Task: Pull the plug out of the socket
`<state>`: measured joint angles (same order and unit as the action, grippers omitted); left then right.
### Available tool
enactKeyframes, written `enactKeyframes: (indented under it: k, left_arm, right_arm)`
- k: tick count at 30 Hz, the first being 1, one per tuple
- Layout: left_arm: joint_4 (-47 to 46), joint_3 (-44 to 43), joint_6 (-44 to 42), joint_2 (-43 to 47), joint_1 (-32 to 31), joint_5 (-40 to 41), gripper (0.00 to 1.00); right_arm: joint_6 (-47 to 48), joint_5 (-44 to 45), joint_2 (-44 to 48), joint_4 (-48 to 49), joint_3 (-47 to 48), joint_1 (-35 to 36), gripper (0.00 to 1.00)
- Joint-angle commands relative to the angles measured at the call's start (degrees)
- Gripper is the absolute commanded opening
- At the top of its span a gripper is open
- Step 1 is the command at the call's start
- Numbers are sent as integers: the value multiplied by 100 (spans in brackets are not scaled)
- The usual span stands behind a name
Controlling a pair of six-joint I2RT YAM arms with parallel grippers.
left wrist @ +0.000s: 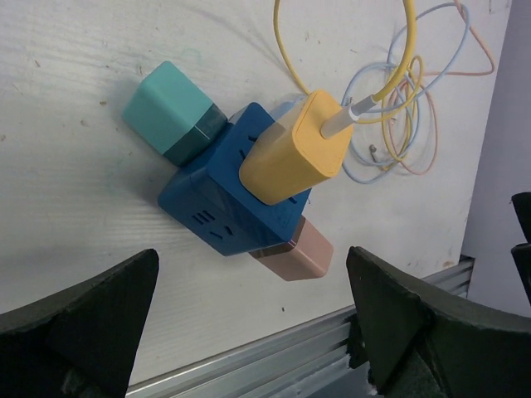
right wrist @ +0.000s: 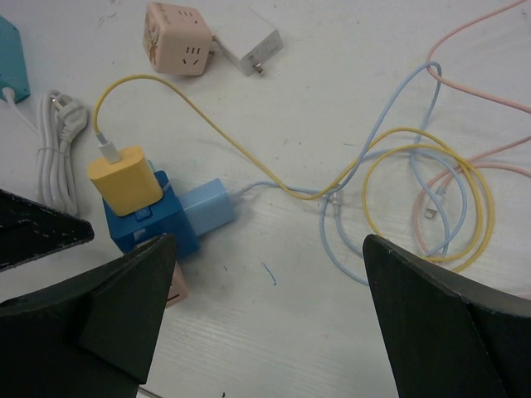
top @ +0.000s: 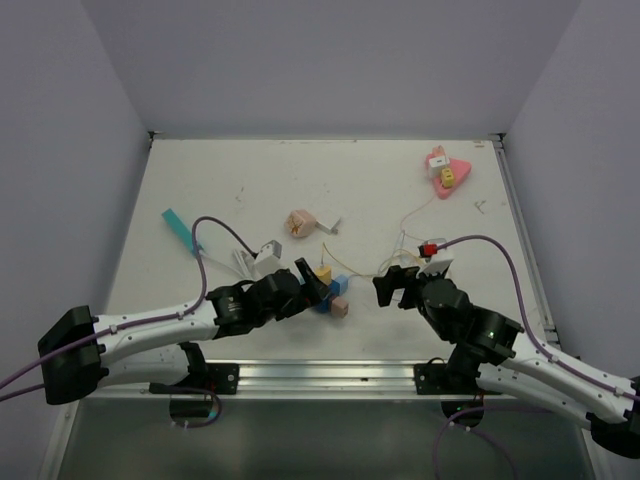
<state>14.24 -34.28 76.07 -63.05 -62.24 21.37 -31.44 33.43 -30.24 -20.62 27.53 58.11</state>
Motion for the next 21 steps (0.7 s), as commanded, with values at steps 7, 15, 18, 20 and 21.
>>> enactKeyframes:
  k: [7,15,18,20,21]
  left_arm:
    - [-97,27,1690,-216,-219,474,100]
    - [-570,308,2044,-445,-307,737,100]
    - [-931,378,1999,-524,-307,764,100]
    - [-1159,413,1964,-612,-315,764,100]
    - [-1221,431,1964,-638,-315,764,100]
  right_arm:
    - [-143,173,36,-21,-46,16,98]
    - [-125,129,79,49,-142,16,98]
    - [-117,111,71,50,-178,16,98]
    - [-125,102,71,50,-186,16,98]
    - [-125,94,71,50,-195,16,98]
